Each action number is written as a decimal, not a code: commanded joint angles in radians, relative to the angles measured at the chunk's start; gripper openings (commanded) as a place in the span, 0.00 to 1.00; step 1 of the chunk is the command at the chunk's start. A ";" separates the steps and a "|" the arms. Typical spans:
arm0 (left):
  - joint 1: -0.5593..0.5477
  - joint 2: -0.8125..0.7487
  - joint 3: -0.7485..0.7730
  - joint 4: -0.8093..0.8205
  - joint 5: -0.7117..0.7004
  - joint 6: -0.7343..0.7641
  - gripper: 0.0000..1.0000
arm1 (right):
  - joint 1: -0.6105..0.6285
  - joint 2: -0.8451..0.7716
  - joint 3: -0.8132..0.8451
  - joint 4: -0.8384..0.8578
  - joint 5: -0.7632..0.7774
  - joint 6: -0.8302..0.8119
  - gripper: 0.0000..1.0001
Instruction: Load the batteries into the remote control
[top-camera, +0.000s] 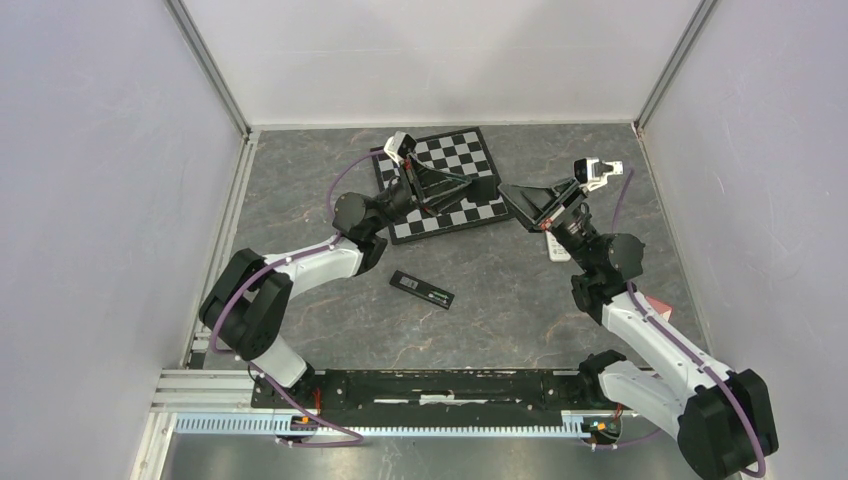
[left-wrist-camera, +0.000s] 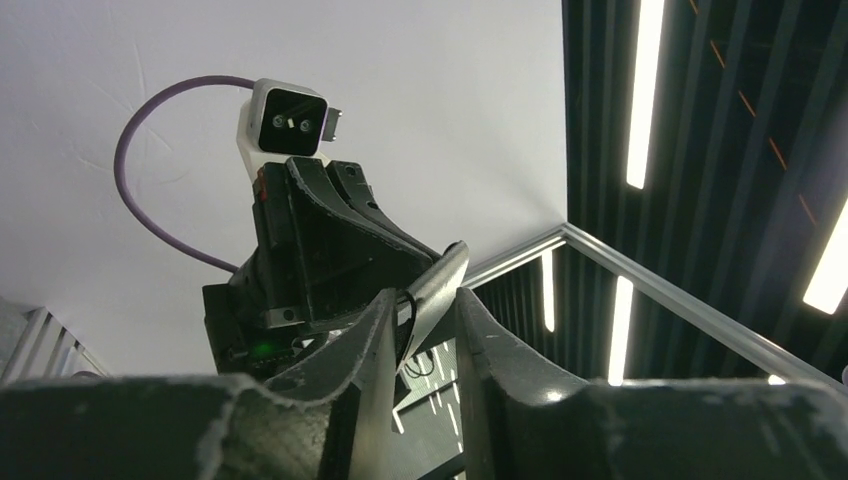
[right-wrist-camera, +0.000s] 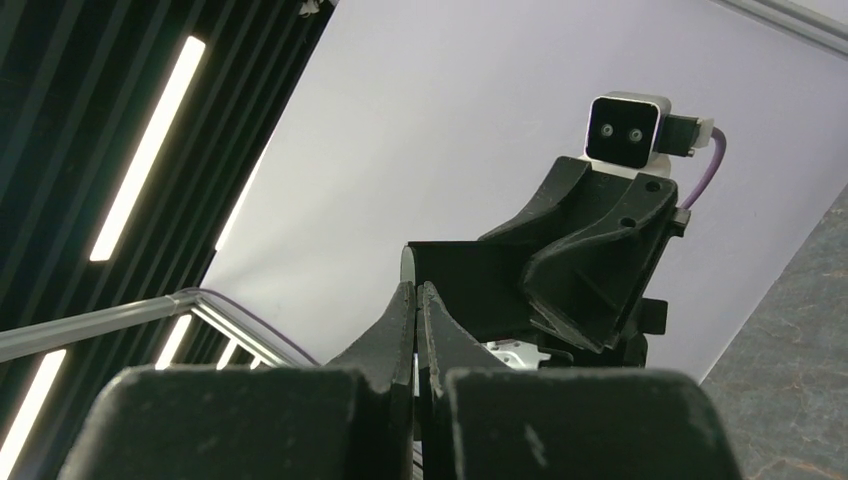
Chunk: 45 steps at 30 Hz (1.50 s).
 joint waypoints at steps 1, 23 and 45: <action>-0.010 -0.016 0.035 0.085 0.022 -0.050 0.31 | -0.003 0.015 -0.019 0.003 0.021 -0.005 0.00; 0.066 -0.085 -0.092 -0.430 0.156 0.362 0.02 | -0.064 -0.100 -0.150 -0.259 -0.140 -0.625 0.85; 0.064 -0.062 -0.087 -0.518 0.242 0.418 0.02 | -0.035 -0.013 -0.148 -0.345 -0.174 -0.671 0.30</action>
